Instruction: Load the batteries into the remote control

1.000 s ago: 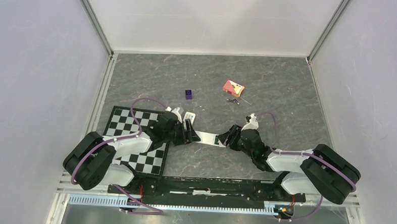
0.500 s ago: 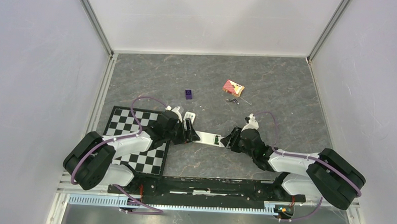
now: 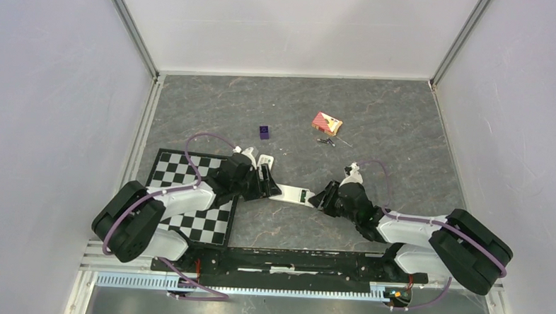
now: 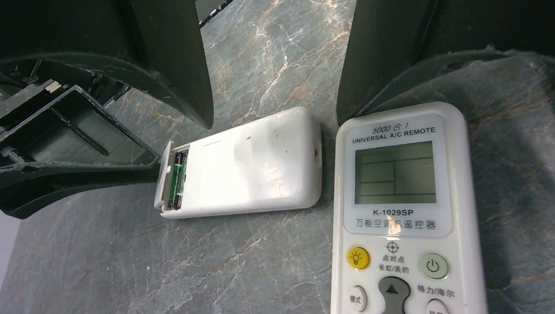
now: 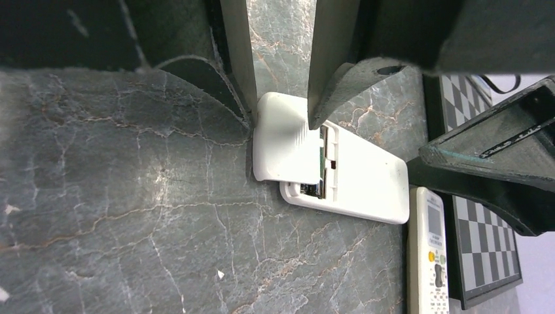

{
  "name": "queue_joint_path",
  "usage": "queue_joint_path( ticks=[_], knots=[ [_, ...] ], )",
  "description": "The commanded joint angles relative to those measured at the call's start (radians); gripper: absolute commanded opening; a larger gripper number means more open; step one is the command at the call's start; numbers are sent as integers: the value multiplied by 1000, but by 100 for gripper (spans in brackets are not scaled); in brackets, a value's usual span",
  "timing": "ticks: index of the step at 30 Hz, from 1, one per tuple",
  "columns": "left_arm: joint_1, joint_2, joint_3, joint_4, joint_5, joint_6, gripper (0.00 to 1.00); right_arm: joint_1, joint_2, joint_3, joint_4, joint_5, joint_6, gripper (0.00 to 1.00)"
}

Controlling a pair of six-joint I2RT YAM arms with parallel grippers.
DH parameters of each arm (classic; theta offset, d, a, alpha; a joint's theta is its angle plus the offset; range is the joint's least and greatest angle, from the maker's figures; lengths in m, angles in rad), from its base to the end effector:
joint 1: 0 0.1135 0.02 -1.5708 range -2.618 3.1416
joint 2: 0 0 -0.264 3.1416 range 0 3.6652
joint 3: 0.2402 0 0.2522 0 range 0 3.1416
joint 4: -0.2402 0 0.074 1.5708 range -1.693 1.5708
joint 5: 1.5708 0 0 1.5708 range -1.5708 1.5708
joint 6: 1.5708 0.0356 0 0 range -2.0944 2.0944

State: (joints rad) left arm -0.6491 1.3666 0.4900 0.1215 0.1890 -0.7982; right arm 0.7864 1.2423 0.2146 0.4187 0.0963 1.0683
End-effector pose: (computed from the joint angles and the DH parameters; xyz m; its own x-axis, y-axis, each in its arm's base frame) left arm 0.1940 -0.1556 0.1475 -0.8843 -0.2119 -0.4161 0.0995 0.7851 -0.6113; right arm 0.1455 0.1409 0.1221 -0.7632 0.4701 -0.4432 0.0417 0.7204 0.6923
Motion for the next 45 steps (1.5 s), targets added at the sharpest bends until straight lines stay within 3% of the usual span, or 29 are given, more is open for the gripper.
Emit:
queue_joint_path(
  ticks=[1, 21, 33, 45],
  knots=[
    [3, 35, 22, 11, -23, 65, 77, 2, 23, -46, -55, -19, 62, 40],
    [3, 49, 7, -5, -29, 75, 77, 16, 151, 3, -72, 58, -32, 39],
    [3, 58, 10, -3, -19, 77, 77, 17, 158, 44, -110, 125, -138, 29],
    [3, 70, 10, 1, -2, 76, 77, 19, 140, 38, -78, 75, -128, 53]
  ],
)
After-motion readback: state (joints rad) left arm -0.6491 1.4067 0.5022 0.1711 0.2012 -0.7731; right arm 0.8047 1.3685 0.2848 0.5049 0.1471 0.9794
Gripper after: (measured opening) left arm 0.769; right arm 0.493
